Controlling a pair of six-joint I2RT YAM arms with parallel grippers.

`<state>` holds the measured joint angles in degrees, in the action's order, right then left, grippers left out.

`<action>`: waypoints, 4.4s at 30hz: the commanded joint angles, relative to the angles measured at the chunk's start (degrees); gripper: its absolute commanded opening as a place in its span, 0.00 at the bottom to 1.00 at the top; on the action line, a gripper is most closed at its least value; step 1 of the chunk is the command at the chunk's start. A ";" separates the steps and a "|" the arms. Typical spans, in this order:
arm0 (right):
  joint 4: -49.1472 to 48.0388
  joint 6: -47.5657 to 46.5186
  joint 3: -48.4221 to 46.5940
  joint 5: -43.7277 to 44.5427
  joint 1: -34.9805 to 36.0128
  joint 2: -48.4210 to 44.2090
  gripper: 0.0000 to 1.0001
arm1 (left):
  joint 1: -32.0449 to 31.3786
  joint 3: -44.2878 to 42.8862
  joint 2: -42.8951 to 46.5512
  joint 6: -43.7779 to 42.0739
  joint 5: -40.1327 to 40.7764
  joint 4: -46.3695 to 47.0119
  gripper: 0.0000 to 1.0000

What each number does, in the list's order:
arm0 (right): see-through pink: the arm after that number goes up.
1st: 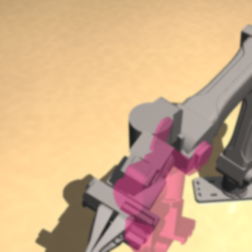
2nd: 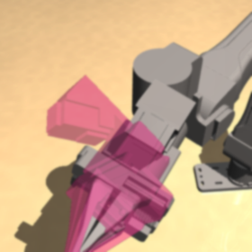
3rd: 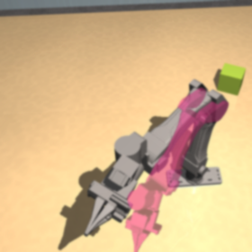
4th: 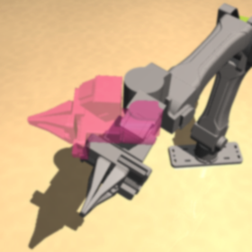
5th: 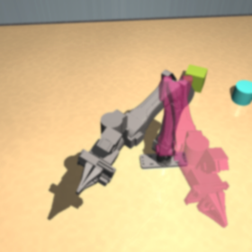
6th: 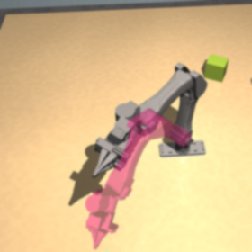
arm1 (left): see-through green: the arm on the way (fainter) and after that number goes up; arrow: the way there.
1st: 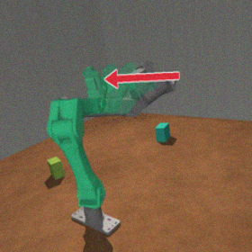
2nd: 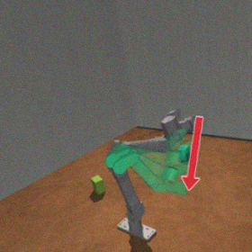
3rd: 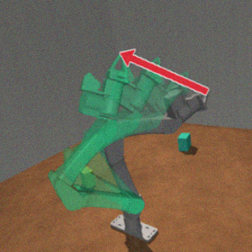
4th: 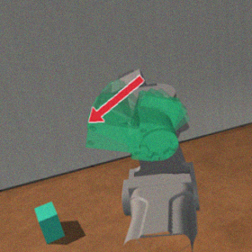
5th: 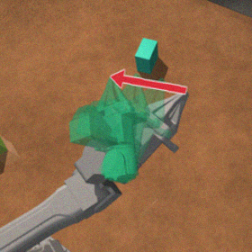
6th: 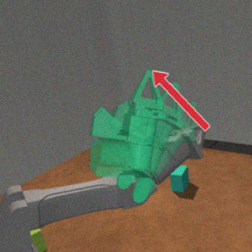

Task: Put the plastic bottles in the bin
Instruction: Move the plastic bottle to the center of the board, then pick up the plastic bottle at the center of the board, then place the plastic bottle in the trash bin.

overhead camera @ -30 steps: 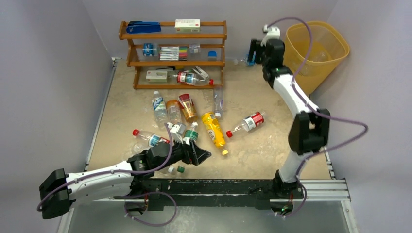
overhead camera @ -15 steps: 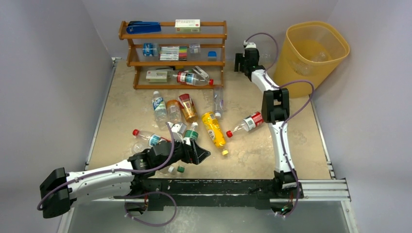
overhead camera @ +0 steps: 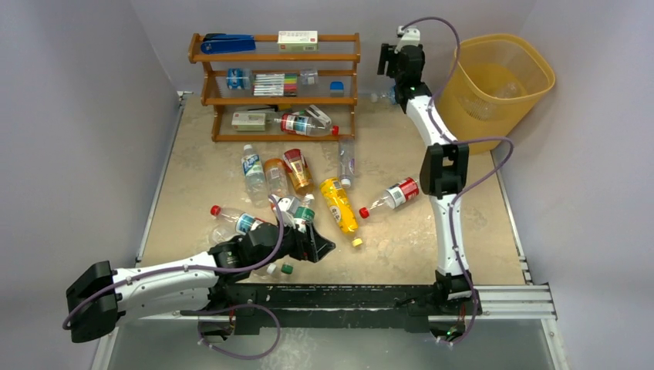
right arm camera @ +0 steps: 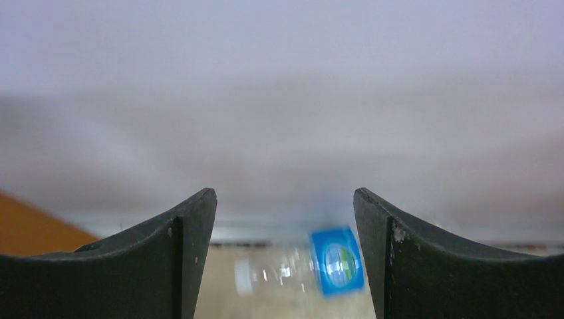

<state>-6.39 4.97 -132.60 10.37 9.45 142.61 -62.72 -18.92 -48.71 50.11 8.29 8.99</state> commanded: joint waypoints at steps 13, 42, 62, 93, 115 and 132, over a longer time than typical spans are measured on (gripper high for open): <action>12.28 5.29 -13.77 -9.40 -5.03 14.14 0.81 | -0.19 -0.37 0.92 0.91 -1.00 5.52 0.90; 18.26 15.28 69.99 7.80 1.09 -56.14 0.88 | -4.77 1.45 10.66 1.41 -3.27 3.60 0.90; 15.83 6.03 62.52 20.12 -5.70 -43.04 0.86 | -5.22 2.63 16.26 0.15 -0.21 1.41 0.90; 9.65 6.82 64.86 7.83 -6.90 -34.60 0.40 | -5.96 -1.19 10.77 -0.21 -0.76 1.47 0.90; 21.25 5.94 48.84 -3.03 -2.30 -62.75 0.37 | -6.28 -1.14 11.66 -0.90 0.30 -0.20 0.90; 23.30 4.61 24.99 -3.06 -16.85 -49.70 0.39 | -6.54 -1.06 13.70 -0.28 1.50 -1.87 0.90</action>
<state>16.75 10.46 -101.84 9.32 -3.70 90.43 -68.82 -17.69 -36.56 50.17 8.40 7.29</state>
